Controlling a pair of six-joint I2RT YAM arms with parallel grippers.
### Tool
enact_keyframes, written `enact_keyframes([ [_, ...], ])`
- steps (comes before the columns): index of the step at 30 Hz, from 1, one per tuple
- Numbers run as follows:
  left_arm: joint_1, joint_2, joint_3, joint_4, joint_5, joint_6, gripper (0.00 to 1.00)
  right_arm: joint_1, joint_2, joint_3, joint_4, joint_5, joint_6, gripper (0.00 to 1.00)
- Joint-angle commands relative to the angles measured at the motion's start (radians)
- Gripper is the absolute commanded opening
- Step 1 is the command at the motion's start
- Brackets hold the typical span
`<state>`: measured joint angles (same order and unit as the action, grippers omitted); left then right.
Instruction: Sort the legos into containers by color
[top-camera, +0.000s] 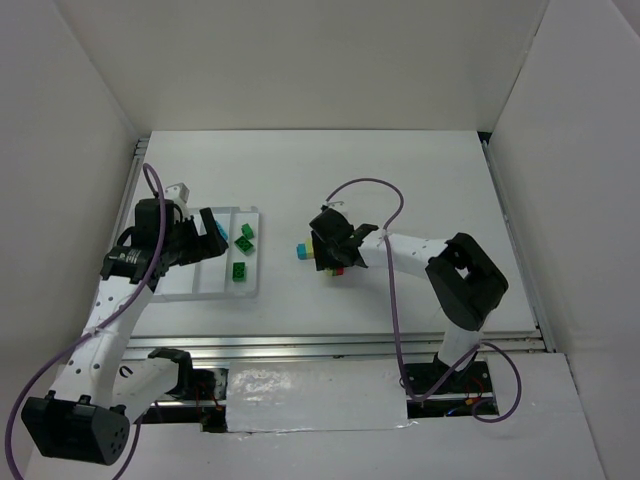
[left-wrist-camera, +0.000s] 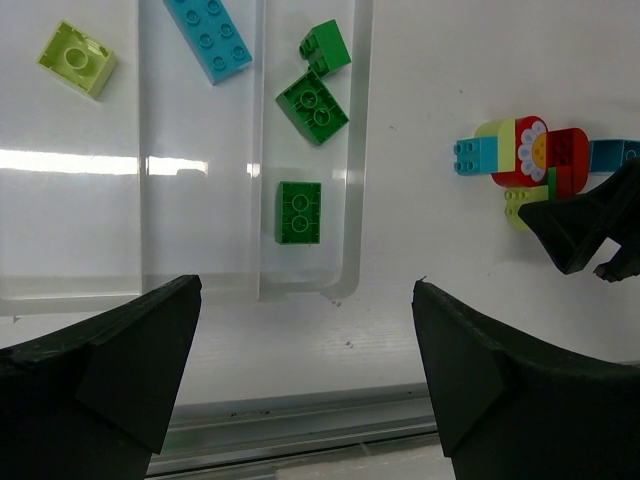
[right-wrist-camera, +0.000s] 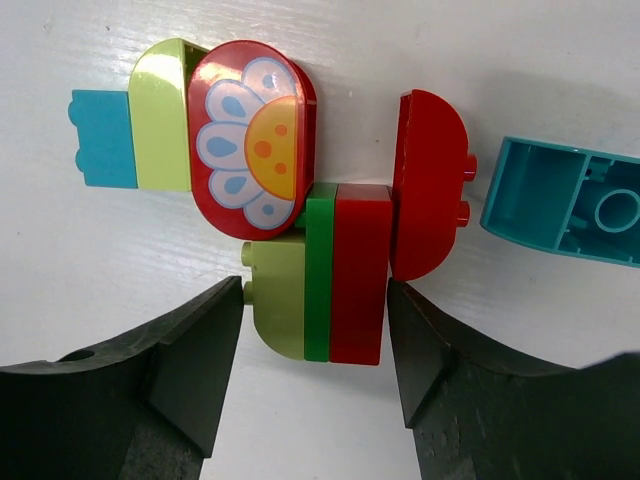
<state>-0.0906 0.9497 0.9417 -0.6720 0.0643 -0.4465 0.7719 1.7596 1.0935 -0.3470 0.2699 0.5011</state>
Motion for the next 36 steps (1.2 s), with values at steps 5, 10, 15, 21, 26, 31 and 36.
enact_keyframes([
  [5, -0.006, 0.001, 0.000, 0.034, 0.002, 0.015, 1.00, 0.000, 0.037, 0.006, 0.013, 0.054, 0.024, 0.72],
  [10, -0.008, 0.006, 0.003, 0.034, 0.009, 0.017, 1.00, 0.000, 0.049, -0.010, 0.022, 0.034, 0.025, 0.82],
  [15, -0.008, 0.006, 0.002, 0.034, 0.009, 0.019, 0.99, 0.000, 0.028, -0.038, 0.068, -0.001, 0.017, 0.54],
  [21, -0.008, 0.000, 0.003, 0.037, 0.032, 0.025, 0.99, 0.018, -0.038, -0.056, 0.085, -0.034, -0.013, 0.11],
  [26, -0.018, -0.005, 0.003, 0.048, 0.129, 0.017, 1.00, 0.098, -0.179, -0.119, 0.100, -0.006, -0.030, 0.00],
  [31, -0.027, -0.002, -0.127, 0.224, 0.611, -0.131, 0.99, 0.243, -0.353, -0.149, 0.114, 0.017, -0.094, 0.00],
  [36, -0.159, -0.009, -0.187, 0.437, 0.694, -0.284, 0.99, 0.332, -0.454, -0.129, 0.152, -0.006, -0.138, 0.00],
])
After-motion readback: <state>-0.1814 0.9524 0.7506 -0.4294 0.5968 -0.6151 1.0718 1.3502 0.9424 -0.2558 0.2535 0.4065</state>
